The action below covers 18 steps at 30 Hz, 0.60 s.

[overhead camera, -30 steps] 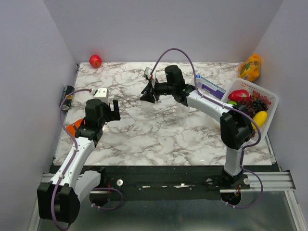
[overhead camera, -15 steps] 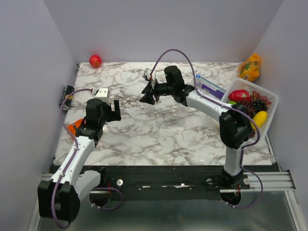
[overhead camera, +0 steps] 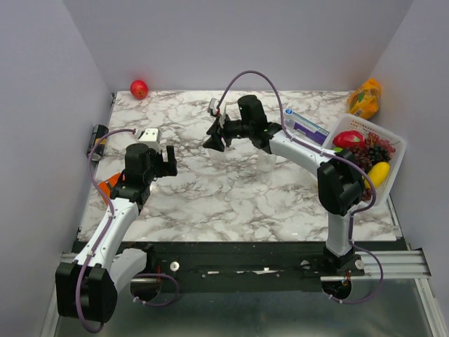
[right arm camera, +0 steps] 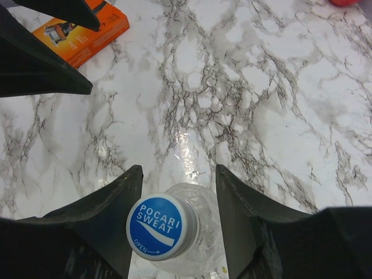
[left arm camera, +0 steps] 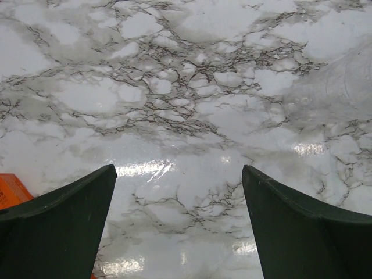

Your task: Screw on the bottle caps

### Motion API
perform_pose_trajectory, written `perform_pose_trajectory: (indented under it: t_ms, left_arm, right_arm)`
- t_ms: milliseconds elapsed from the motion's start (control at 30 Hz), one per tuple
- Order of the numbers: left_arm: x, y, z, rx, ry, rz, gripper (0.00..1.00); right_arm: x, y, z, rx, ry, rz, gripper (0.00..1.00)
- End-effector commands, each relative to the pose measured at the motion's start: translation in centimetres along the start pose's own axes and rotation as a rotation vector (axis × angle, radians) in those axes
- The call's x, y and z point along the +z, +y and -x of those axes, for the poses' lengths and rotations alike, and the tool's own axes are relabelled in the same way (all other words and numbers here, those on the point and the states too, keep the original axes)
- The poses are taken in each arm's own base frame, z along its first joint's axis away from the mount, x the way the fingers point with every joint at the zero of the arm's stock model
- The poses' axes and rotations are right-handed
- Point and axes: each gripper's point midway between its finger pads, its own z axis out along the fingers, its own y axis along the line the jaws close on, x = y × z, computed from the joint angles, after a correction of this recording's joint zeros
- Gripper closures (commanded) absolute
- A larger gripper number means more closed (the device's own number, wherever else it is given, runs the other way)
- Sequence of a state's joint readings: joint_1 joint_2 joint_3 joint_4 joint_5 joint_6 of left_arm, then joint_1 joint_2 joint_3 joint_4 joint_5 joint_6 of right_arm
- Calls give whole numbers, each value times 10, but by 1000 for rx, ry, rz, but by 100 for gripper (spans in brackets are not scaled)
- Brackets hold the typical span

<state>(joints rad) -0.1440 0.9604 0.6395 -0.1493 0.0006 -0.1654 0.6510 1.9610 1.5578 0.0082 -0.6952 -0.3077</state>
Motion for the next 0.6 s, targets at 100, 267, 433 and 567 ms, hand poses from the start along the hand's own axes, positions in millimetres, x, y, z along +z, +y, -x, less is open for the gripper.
perform_pose_trajectory:
  t_ms: [100,267,433,567]
  left_arm:
    - [1,-6,9,-3,-27,-38,1]
    - [1,-7,8,-4,-27,-42,1]
    - [2,-8,8,-6,-27,-50,1]
    - [2,-8,7,-6,-25,-52,1]
  right_arm:
    - [6,-16,1,-25,6,-51,39]
    - [6,-22,4,-33,5,-73,38]
    - [6,-24,8,-42,-1,-71,37]
    - [5,-23,12,-48,-10,-64,36]
